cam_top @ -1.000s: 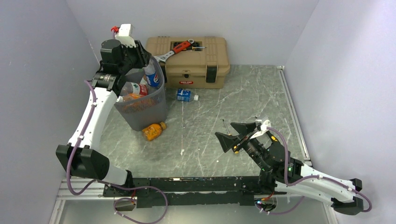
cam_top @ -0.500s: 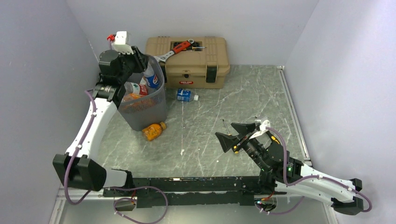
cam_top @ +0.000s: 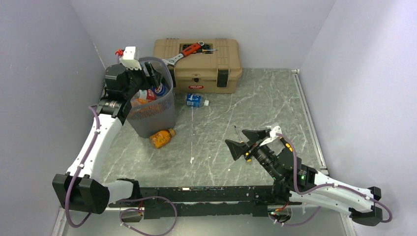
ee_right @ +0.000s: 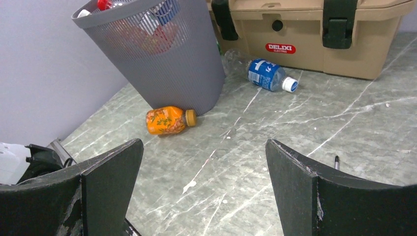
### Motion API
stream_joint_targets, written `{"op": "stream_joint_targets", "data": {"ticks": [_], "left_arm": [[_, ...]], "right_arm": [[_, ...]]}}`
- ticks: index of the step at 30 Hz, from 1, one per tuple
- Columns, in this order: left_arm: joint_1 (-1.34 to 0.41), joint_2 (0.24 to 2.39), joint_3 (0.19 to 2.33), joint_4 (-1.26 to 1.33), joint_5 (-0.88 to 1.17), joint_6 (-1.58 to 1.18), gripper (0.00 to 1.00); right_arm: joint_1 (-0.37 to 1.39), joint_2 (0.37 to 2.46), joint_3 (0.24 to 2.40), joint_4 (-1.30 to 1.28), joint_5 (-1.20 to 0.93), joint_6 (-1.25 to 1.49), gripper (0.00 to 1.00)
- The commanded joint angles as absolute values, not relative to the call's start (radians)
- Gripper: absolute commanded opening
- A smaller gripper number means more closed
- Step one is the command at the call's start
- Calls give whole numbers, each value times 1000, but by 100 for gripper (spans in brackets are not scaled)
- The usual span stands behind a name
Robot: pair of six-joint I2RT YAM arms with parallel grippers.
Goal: Put the plastic bottles in the bin
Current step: Place the plastic bottle in the trash bin.
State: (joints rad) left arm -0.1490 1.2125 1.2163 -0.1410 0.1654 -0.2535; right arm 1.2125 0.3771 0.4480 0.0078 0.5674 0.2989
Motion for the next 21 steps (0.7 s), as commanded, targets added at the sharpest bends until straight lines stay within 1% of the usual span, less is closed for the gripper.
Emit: {"op": "stream_joint_targets", "data": {"ticks": [1,5,9,11,13,14,16,18,21], "left_arm": [[-147,1171,1216,-143,179,-257,79],[-147,1145,1222,-144,143,-263,76],[-147,1098,1231,-133,87,-269,77],[-147,1080,1245,-143,58,-260,76],[-147,1075,1257,-152,48,-248,69],[-147,1078,1261,-156,55,-242,63],[-147,1094,1279,-172,77,-236,49],[-147,1119,1304,-193,108,-233,40],[-147,1149,1320,-212,149,-241,30]], "right_arm": [[1215,385,454,52,565,303,100],[1215,386,454,53,568,304,100],[1215,389,456,54,571,301,100],[1215,390,456,56,571,298,100],[1215,393,454,60,571,297,100],[1215,395,454,62,570,296,100],[1215,399,451,68,568,296,100],[1215,402,451,70,566,299,100],[1215,402,453,66,567,302,100]]}}
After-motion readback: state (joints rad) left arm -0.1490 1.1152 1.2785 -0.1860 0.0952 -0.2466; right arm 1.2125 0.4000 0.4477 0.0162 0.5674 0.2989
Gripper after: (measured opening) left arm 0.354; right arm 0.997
